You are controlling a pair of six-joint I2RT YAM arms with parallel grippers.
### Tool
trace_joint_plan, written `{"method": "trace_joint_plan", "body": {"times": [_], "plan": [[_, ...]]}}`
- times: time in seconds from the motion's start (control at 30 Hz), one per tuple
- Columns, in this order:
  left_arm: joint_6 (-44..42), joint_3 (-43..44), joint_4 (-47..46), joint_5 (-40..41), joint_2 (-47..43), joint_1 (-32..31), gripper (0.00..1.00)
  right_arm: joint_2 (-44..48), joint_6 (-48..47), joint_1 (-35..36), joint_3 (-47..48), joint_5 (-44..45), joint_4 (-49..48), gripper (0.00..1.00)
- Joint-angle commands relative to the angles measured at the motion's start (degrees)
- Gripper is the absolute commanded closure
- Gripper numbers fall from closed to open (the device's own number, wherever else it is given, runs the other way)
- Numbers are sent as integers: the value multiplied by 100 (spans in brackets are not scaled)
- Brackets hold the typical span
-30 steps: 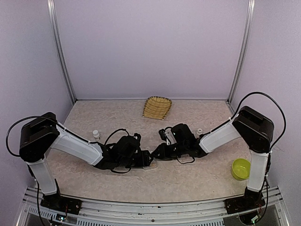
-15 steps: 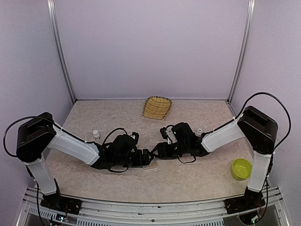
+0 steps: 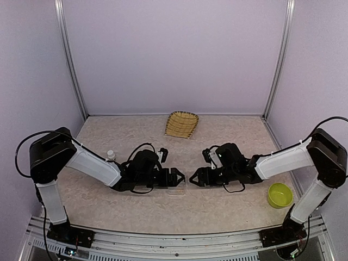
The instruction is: Sort the pills into containers
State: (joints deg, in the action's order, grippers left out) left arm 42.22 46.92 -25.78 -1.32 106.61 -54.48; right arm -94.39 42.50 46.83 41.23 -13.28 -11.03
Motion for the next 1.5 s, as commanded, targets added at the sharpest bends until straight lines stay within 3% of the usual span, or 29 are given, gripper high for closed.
{"method": "trace_joint_plan", "body": {"times": [0.0, 0.13, 0.27, 0.43, 0.67, 1.07, 1.3, 1.47], "plan": [[-474, 636, -569, -850, 488, 104, 11, 751, 59, -122, -356, 362, 282, 25], [-433, 1200, -796, -1515, 1084, 142, 2, 1406, 120, -126, -695, 501, 279, 28], [-125, 1203, -1193, -1716, 1081, 307, 1, 1755, 14, -113, -951, 473, 267, 32], [-168, 503, -1127, -1239, 242, 589, 1, 1669, -446, 112, -1000, 364, 189, 40], [-404, -455, -425, -510, -1343, 649, 1, 959, -819, 532, -749, 315, 180, 41], [-371, -1462, 895, 843, -4060, 355, 1, -330, -813, 1492, 591, 2485, 1832, 23], [-338, -1573, 1465, 1229, -4828, 256, 1, -823, -554, 1652, 1052, 3056, 2336, 9], [-280, -1639, 1545, 1352, -5091, 210, 1, -1008, -466, 1650, 1189, 3352, 2497, 4]]}}
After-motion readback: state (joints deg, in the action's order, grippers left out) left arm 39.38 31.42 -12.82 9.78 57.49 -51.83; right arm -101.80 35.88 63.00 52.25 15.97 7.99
